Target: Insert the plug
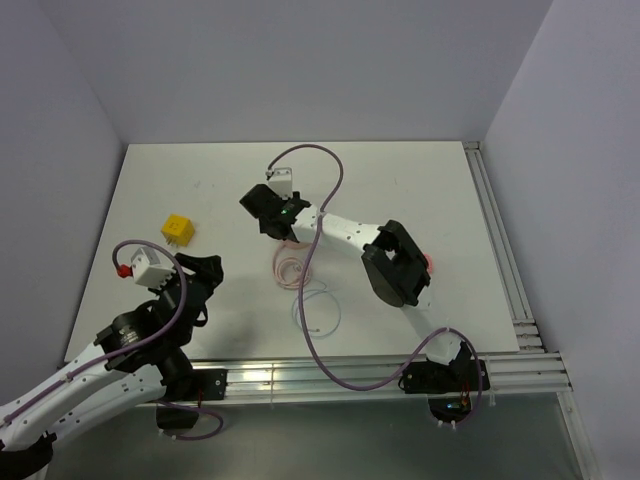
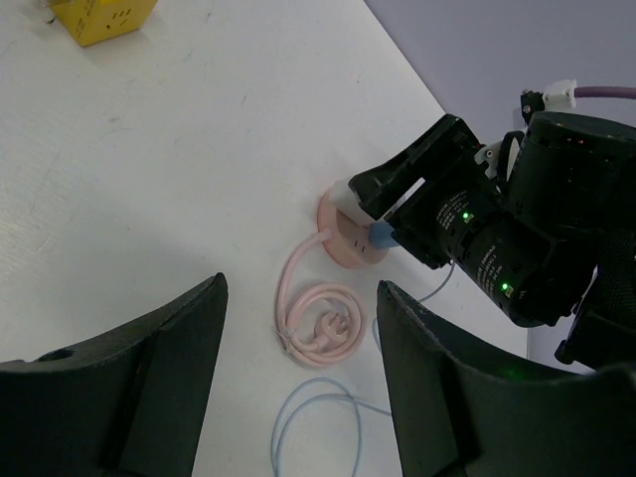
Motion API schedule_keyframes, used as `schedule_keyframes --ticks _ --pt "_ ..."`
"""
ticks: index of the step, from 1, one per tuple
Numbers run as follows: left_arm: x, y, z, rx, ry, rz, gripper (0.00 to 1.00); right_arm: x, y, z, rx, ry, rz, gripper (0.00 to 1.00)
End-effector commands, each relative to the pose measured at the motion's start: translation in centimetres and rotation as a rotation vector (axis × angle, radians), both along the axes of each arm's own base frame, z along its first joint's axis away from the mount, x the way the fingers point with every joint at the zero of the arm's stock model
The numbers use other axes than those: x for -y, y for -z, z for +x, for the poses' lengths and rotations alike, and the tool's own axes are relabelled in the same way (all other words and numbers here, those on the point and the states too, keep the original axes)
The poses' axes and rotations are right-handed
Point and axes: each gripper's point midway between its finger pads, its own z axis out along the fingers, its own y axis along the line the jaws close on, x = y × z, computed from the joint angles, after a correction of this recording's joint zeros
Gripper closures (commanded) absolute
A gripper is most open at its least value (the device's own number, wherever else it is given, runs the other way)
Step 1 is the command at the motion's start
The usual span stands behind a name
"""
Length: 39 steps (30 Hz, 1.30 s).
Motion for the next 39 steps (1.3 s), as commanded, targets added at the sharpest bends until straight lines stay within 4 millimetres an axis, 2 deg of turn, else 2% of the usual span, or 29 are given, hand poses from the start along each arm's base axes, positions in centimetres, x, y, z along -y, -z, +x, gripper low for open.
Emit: schedule_keyframes --ticks 1,2,4,8,13,19,24,25,26,33,39 --pt "-0.1 -0.2 -0.1 0.008 0.0 -0.01 0.33 4.3 14.4 -9.7 -0.492 -0.044 -0.137 1.0" --pt "-0.1 -0.2 -0.1 0.008 0.001 -0.01 0.33 4.0 14.3 -9.6 -0.488 -0.045 -0.111 1.0" --pt "-0.2 -0.2 -0.1 0.009 0.001 -0.011 0.33 4.7 15.4 -10.7 -0.531 -0.038 -0.102 1.0" --pt "-0.2 -0.1 -0.2 0.002 0.004 -0.01 0.34 5.6 16.4 -11.4 -0.547 -0.026 -0.118 1.0" --pt "-0.3 -0.1 -0.3 0.004 0.004 -0.017 0.35 6.1 17.5 -11.5 -0.562 -0.04 -0.163 1.0" --pt "0.1 -0.3 -0.2 0.005 0.019 -0.016 0.34 5.8 17.0 -10.8 -0.544 -0.039 -0.168 1.0" --pt "0.7 -0.3 0.0 -0.003 0.039 0.001 0.33 5.0 14.1 -9.1 -0.468 -0.064 -0.168 1.0" --pt "0.7 -0.4 0.0 -0.003 0.04 -0.001 0.33 5.6 14.1 -9.3 -0.486 -0.063 -0.204 1.0" --pt "0.8 -0.5 0.0 -0.005 0.042 -0.002 0.33 4.6 13.3 -8.5 -0.471 -0.071 -0.194 1.0" --pt "1.0 -0.4 -0.2 -0.015 0.055 -0.021 0.34 6.3 14.5 -9.1 -0.493 -0.059 -0.281 1.0" --pt "1.6 -0.1 -0.3 -0.02 0.077 -0.029 0.32 5.9 13.4 -8.5 -0.453 -0.065 -0.264 1.0"
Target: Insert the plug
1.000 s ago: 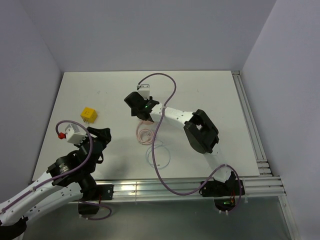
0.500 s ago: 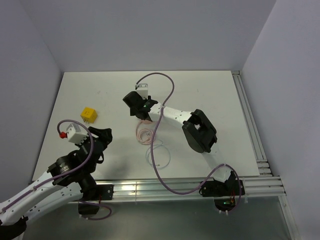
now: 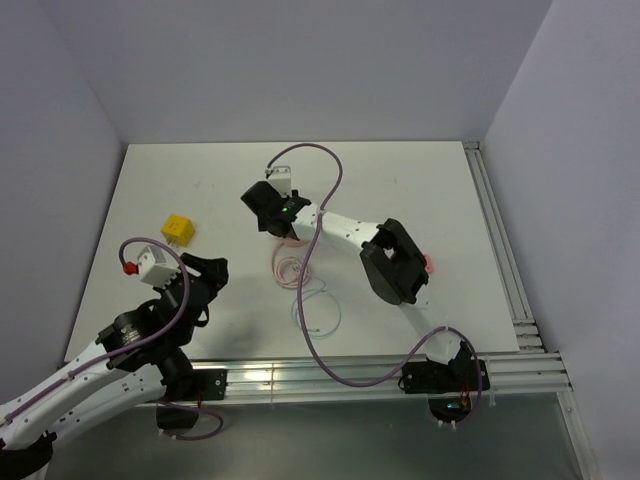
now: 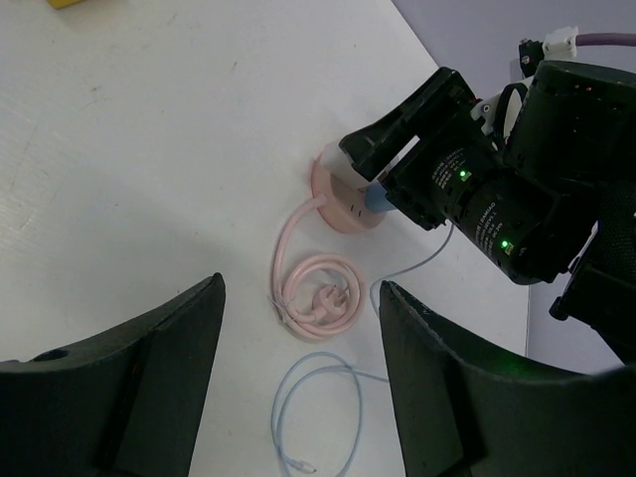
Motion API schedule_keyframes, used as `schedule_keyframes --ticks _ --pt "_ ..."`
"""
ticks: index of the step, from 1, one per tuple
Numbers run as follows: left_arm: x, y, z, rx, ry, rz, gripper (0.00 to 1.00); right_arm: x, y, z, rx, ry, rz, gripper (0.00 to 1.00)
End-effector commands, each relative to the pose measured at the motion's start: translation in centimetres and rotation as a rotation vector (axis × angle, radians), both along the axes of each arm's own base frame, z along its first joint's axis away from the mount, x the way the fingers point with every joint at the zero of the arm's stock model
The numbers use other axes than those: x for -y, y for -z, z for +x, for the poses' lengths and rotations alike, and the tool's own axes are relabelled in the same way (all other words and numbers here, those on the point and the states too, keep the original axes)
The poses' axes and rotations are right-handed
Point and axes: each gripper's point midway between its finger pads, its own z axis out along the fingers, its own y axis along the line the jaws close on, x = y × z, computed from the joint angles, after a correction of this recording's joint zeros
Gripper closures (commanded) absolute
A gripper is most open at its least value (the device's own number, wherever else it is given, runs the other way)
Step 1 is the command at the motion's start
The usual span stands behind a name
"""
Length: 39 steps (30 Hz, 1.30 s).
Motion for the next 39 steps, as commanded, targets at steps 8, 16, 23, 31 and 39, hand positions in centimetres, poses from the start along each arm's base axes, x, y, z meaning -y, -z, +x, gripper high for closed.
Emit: schedule_keyframes --ticks 8,16,23,31,39 --pt "0.3 -2.2 0.0 0.024 0.03 -0.003 0.27 3.4 5.6 -6.1 -0.285 -0.111 -0.185 0.51" --pt "-0.1 -2.7 -0.3 0.01 0.027 0.006 0.24 2.4 -2.6 -5.7 -0.164 -0.161 -0.071 0.3" --pt "-0.1 -2.6 -0.3 -0.015 0.025 0.028 0.22 3.8 -4.7 -7.5 -0.112 -0.184 -0.078 0.22" --pt "-0.1 -2.9 -0.3 -0.02 0.014 0.011 0.24 -0.4 -4.3 -12.0 -0.109 -0.425 -0.06 0.55" --pt "-0.4 -2.5 -0.8 -0.038 0.012 -0.005 0.26 -4.0 -1.1 -12.4 -0.14 -0.503 -0.002 1.0"
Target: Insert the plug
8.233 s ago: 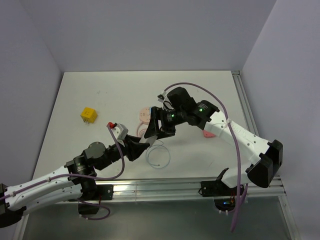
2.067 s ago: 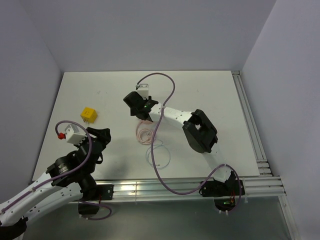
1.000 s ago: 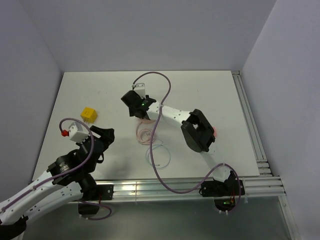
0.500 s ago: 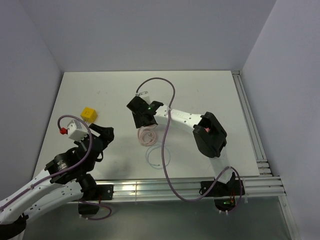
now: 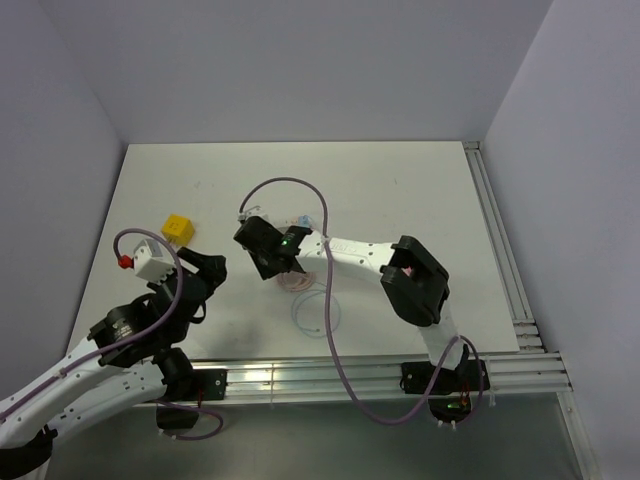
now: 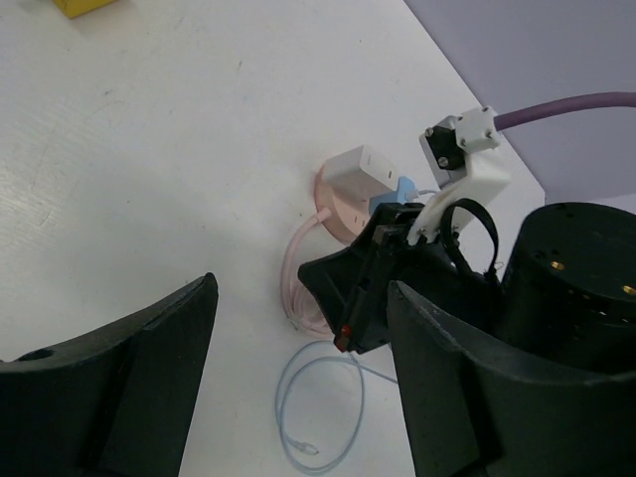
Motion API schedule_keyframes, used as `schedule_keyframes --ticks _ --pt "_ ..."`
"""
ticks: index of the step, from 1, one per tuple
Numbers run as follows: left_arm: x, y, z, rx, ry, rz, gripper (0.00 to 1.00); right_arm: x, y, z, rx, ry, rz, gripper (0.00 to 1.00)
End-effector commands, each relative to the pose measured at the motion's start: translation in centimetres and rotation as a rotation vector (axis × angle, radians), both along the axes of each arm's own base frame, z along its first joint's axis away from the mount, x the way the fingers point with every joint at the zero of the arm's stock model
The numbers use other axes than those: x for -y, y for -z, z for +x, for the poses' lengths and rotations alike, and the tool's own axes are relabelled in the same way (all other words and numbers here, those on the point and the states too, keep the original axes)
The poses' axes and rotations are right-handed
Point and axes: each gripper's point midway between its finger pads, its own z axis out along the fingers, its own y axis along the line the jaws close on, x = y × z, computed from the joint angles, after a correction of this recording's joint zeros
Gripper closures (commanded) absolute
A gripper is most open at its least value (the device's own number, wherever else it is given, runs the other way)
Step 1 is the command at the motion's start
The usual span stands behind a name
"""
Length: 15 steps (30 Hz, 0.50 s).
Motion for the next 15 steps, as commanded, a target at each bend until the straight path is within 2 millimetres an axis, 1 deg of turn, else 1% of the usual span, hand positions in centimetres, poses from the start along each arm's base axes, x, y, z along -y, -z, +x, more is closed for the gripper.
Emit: schedule_keyframes --ticks 1,2,4,5,6,8,10,11,12,14,15 --pt "-0.2 -0.8 -0.4 -0.002 -0.003 -0.039 0.26 -1.9 0.7 1.3 0.018 -0.024 0.057 1.0" --pt "-0.3 -0.9 -0.4 -0.001 -0.002 -0.042 0.26 -2.2 1.5 1.3 0.009 -0.028 0.054 1.0" --pt "0.0 -0.9 -0.6 -0.005 0.013 -0.047 0.26 -2.7 2.0 1.6 0.007 -0.026 0.058 1.0" --pt "-0.1 -1.0 -0.6 -0.007 0.013 -0.047 0.26 -2.8 3.1 1.6 -0.012 -0.027 0.049 1.0" --pt "-0.3 -1.0 -0.7 -0.011 0.01 -0.045 0.27 -3.0 3.4 1.6 -0.016 -0.027 0.05 1.0" --pt "-0.4 -0.9 -0.8 -0.017 0.003 -0.053 0.27 -2.8 4.7 1.8 -0.029 -0.012 0.03 1.0" --pt "-0.4 -0.8 -1.0 -0.023 0.005 -0.058 0.27 -2.0 5.4 2.2 -0.036 0.022 0.013 1.0" --pt "-0.4 -0.6 -1.0 -0.026 0.005 -0.058 0.27 -1.6 5.5 2.5 -0.03 0.037 0.007 1.0" --pt "-0.3 -0.5 -1.0 -0.026 0.008 -0.065 0.27 -0.3 5.9 3.1 -0.018 0.074 -0.019 1.0" --pt "-0.1 -0.3 -1.0 -0.028 0.016 -0.071 0.27 1.0 5.8 3.8 -0.001 0.139 -0.032 1.0" --pt "0.0 -0.2 -1.0 -0.028 0.02 -0.073 0.27 2.2 6.1 4.2 0.002 0.172 -0.057 1.0"
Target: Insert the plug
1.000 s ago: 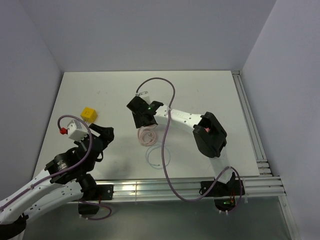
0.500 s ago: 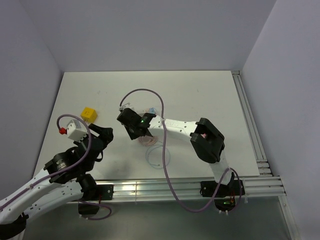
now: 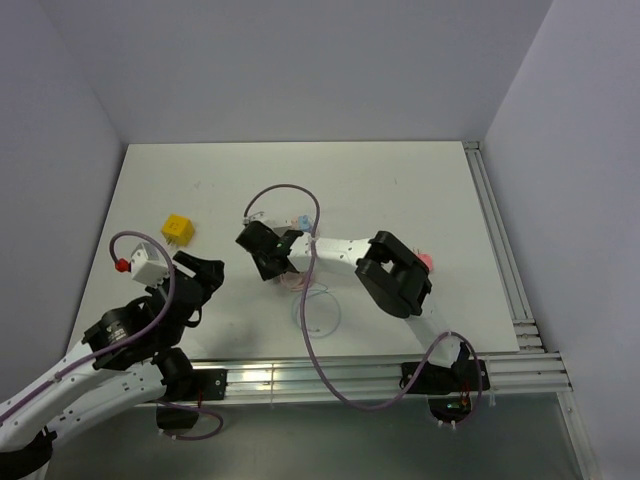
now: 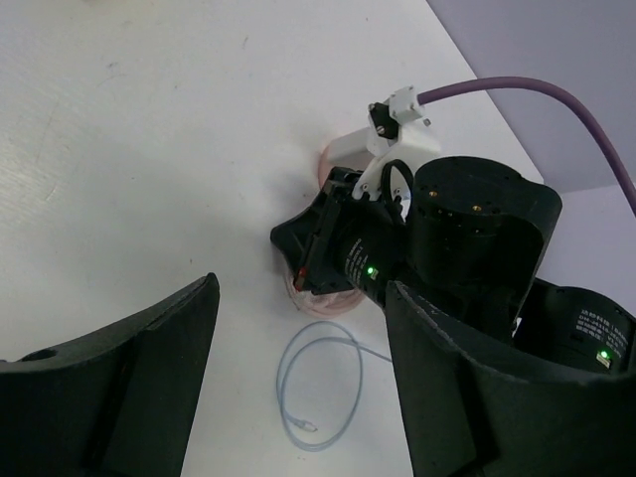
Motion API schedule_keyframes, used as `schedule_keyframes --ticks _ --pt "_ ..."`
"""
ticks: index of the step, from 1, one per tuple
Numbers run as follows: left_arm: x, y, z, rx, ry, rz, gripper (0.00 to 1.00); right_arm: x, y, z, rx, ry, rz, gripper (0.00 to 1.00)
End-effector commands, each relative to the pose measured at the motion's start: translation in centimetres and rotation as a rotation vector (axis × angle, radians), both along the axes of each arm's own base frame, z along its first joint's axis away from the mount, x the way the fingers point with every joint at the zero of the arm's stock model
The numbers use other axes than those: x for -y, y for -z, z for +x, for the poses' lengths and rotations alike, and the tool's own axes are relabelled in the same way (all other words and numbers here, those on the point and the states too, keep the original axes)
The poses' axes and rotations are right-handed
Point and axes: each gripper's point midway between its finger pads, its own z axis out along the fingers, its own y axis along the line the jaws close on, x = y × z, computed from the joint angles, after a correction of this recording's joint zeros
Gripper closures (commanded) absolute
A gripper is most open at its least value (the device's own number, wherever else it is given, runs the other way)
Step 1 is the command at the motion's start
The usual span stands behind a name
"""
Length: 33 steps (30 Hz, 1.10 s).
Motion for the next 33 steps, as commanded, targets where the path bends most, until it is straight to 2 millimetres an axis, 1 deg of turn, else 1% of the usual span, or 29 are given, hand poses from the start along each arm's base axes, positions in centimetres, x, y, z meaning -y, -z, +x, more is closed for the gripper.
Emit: schedule_keyframes --ticks 1,2,3,4,5,6,7,8,9,10,11,13,14,16,18,19,20,21,22,23,25,26,28,29,30,31,32,33 --pt "0.3 -0.7 -0.1 0.008 0.009 -0.042 0.27 4.0 0.1 2.9 0.034 0.162 -0.047 1.0" --pt "0.5 -0.6 -0.1 0.004 0.013 -0.041 0.27 4.9 0.0 3.2 0.032 0.187 -0.053 1.0" --pt "0.5 -0.5 -0.1 0.003 0.014 -0.041 0.27 6.3 0.6 3.4 0.027 0.218 -0.08 1.0" --pt "0.6 -0.4 0.0 0.0 0.015 -0.036 0.27 7.7 0.7 4.3 0.024 0.268 -0.082 1.0" --pt "0.7 -0.5 0.0 0.001 0.018 -0.037 0.27 8.5 0.2 4.6 0.03 0.293 -0.077 1.0" --pt "0.8 -0.4 0.0 -0.002 0.022 -0.033 0.27 10.0 0.9 4.6 0.024 0.318 -0.095 1.0" --pt "0.8 -0.4 0.0 -0.003 0.026 -0.027 0.27 10.8 1.0 4.7 0.024 0.337 -0.095 1.0" --pt "0.9 -0.5 0.1 0.002 0.026 -0.03 0.27 12.0 0.3 5.6 0.032 0.369 -0.086 1.0" --pt "0.9 -0.5 0.2 0.002 0.028 -0.026 0.27 12.9 0.7 5.5 0.026 0.382 -0.091 1.0" --pt "1.0 -0.5 0.3 0.006 0.028 -0.02 0.27 13.6 0.6 5.8 0.031 0.393 -0.095 1.0" --pt "1.1 -0.6 0.4 0.012 0.029 -0.023 0.26 14.6 0.1 6.5 0.038 0.417 -0.091 1.0" --pt "1.3 -0.6 0.6 0.013 0.033 -0.011 0.26 15.4 -0.3 7.1 0.048 0.423 -0.098 1.0" --pt "1.5 -1.0 0.7 0.024 0.037 -0.016 0.25 15.6 -0.9 7.6 0.057 0.422 -0.092 1.0" --pt "2.2 -1.0 1.0 0.023 0.069 0.018 0.24 15.2 -1.9 8.0 0.076 0.389 -0.084 1.0" --pt "2.9 -1.8 1.4 0.036 0.091 0.03 0.23 13.6 -3.0 7.8 0.073 0.342 -0.019 1.0" --pt "3.2 -1.6 1.6 0.025 0.097 0.061 0.23 13.0 -3.4 7.6 0.075 0.313 0.005 1.0" --pt "3.2 -2.3 1.8 0.033 0.091 0.062 0.22 12.2 -4.7 7.4 0.084 0.288 0.056 1.0" --pt "3.3 -2.1 2.0 0.022 0.093 0.093 0.21 10.9 -5.0 6.6 0.07 0.243 0.112 1.0" --pt "3.5 -2.4 2.2 0.025 0.094 0.1 0.21 10.3 -5.6 6.3 0.068 0.218 0.146 0.98" --pt "3.6 -3.1 2.4 0.033 0.094 0.102 0.21 9.8 -7.3 5.9 0.083 0.199 0.195 0.95" --pt "3.9 -3.3 2.7 0.036 0.104 0.12 0.2 8.8 -8.6 4.5 0.076 0.155 0.252 0.9" --pt "4.1 -3.5 2.9 0.041 0.108 0.122 0.2 8.5 -10.9 4.0 0.105 0.142 0.297 0.87" --pt "4.5 -3.6 3.2 0.046 0.123 0.129 0.19 8.9 -12.1 2.9 0.119 0.141 0.322 0.82" --pt "4.6 -3.4 3.4 0.045 0.128 0.134 0.14 9.5 -13.8 2.3 0.146 0.143 0.35 0.75" --pt "4.6 -3.0 3.8 0.03 0.138 0.152 0.11 10.1 -14.4 2.0 0.15 0.15 0.35 0.68" --pt "4.6 -2.6 4.1 0.016 0.142 0.163 0.09 10.9 -14.9 1.9 0.168 0.179 0.342 0.65" --pt "4.6 -2.8 4.5 0.01 0.144 0.165 0.07 11.6 -16.3 1.7 0.19 0.191 0.355 0.54" --pt "4.4 -1.9 5.5 -0.032 0.161 0.194 0.04 12.5 -16.2 1.2 0.182 0.205 0.33 0.52"
